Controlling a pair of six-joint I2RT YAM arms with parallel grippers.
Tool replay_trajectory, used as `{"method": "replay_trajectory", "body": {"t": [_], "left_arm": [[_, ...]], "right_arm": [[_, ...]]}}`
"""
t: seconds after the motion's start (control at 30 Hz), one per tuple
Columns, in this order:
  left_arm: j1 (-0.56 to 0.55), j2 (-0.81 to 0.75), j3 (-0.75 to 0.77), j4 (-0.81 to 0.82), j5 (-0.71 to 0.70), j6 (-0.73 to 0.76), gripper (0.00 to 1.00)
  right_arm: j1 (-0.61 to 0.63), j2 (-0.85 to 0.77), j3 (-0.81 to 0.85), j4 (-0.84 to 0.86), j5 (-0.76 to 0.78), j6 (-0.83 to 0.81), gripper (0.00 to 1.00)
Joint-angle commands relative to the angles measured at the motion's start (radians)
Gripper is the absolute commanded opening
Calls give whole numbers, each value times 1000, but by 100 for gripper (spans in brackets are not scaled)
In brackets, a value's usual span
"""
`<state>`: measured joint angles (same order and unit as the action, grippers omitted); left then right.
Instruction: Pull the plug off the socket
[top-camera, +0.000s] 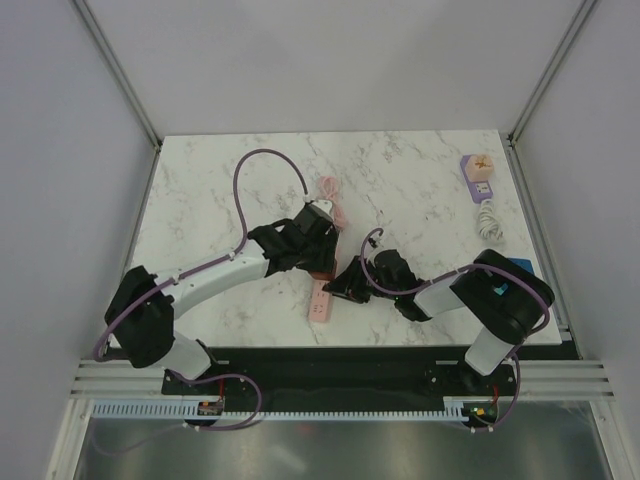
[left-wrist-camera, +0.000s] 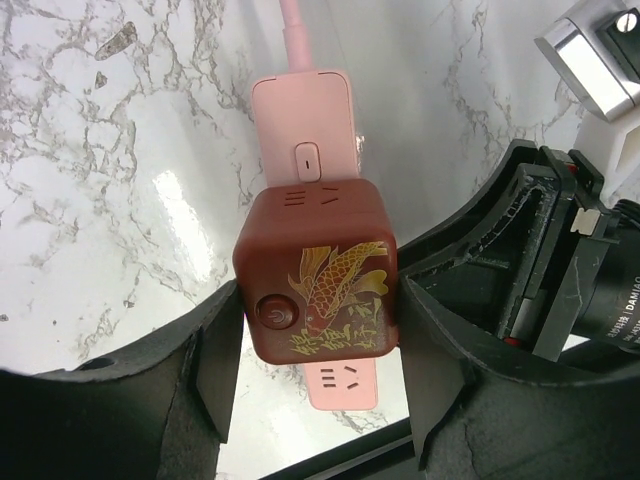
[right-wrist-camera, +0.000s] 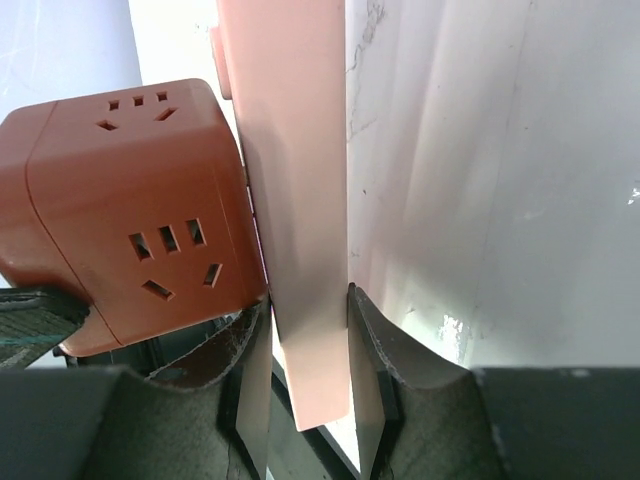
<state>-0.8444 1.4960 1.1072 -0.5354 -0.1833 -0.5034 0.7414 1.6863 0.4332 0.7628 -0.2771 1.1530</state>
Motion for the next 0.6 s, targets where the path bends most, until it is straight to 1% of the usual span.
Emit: {"method": "replay_trajectory", "body": {"t": [0.0, 0.07, 0.1, 0.13, 0.17, 0.2, 0.23, 0.33, 0.4, 0.47, 0.5, 0.53, 0.57], "left_arm": [[17, -43, 10, -65, -15, 36, 2], [89, -78, -39, -17, 63, 31, 2], [115, -112, -88, 11, 132, 32, 2], [161, -132, -111, 52, 162, 35, 2], [182, -149, -133, 75, 179, 40, 2], [200, -178, -170, 96, 239, 45, 2], [237, -184, -185, 127, 261, 45, 2], [277, -189, -228, 158, 329, 31, 2], [274, -186, -234, 173, 353, 11, 2], [237, -181, -219, 149, 312, 14, 2], [202, -178, -175, 122, 175, 40, 2], [114, -165, -140, 83, 75, 54, 2], [81, -125, -106, 4, 9, 68, 2]], "right_arm": [[-28, 21, -4, -224, 156, -59, 0], [-37, 32, -23, -192, 127, -41, 0], [-40, 36, -30, -160, 116, -35, 0], [-45, 45, -36, -143, 104, -32, 0], [-53, 49, -53, -123, 87, -27, 0], [-54, 53, -59, -85, 76, -18, 0], [-59, 62, -62, -76, 67, -16, 0], [-65, 78, -68, -42, 38, -13, 0], [-65, 82, -63, -43, 32, -18, 0], [-65, 81, -51, -75, 36, -27, 0], [-63, 78, -44, -92, 48, -38, 0], [-60, 69, -37, -111, 55, -53, 0], [-59, 64, -22, -146, 59, -64, 0]]}}
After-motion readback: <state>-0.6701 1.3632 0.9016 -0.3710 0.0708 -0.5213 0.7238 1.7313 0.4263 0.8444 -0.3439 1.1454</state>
